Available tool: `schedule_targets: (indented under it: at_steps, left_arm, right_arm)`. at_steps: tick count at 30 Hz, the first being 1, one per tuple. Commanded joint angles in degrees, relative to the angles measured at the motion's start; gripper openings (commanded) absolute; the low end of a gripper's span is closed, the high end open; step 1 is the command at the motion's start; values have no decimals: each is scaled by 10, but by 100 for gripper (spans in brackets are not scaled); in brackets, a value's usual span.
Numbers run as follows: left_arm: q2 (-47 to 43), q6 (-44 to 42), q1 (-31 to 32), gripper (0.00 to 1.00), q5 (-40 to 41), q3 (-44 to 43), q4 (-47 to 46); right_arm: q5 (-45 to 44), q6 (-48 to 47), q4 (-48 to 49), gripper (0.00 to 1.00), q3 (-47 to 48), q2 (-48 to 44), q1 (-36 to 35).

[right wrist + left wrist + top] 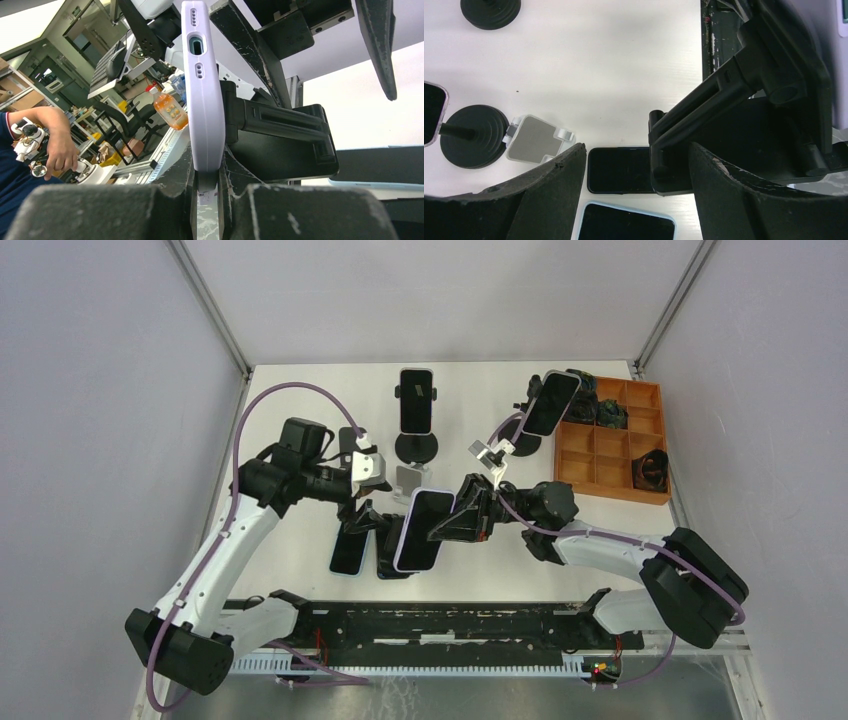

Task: Remove the phone from the phone stand

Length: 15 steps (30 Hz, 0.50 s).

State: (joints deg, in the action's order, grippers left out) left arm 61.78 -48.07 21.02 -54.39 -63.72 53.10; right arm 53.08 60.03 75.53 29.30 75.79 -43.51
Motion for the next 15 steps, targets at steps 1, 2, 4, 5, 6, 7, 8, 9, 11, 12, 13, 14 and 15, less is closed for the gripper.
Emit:
schedule_targets:
  at_steps: [1, 2, 4, 5, 6, 7, 8, 9, 11, 12, 13, 14, 15]
  left_arm:
    - [0, -42, 4, 79, -36, -28, 37]
    - [-1, -46, 4, 79, -40, -25, 44]
    - [-4, -48, 10, 77, -45, -18, 51]
    - [-7, -47, 13, 76, -46, -15, 51]
    - [-8, -46, 16, 74, -48, -15, 51]
    - [-8, -44, 18, 73, -51, -16, 51]
    - [-9, -41, 21, 72, -53, -18, 52]
    - [-10, -37, 25, 71, -56, -21, 51]
    - [-12, -29, 30, 67, -60, -24, 52]
    - [-14, -28, 32, 65, -61, -24, 51]
    - [-17, -27, 35, 62, -60, -22, 52]
    - [-19, -29, 37, 60, -60, -21, 54]
    - [-21, -32, 38, 57, -59, -19, 57]
  right_arm:
    - [-16, -9, 58, 0, 39, -4, -10]
    - [-16, -8, 59, 0, 42, -2, -13]
    - [-17, -9, 56, 0, 52, 3, -20]
    - [-17, -10, 52, 0, 59, 7, -23]
    - [-18, -11, 49, 0, 63, 10, -26]
    - [-21, -10, 47, 0, 68, 15, -29]
    - [-24, -9, 47, 0, 72, 20, -31]
    - [-27, -8, 47, 0, 75, 24, -33]
    - [-38, -4, 50, 0, 78, 29, -34]
    - [-41, -2, 52, 0, 78, 31, -34]
    - [-46, 0, 55, 0, 79, 32, -34]
    - [-49, 4, 57, 0, 79, 34, -35]
    - [-53, 8, 63, 0, 79, 35, -34]
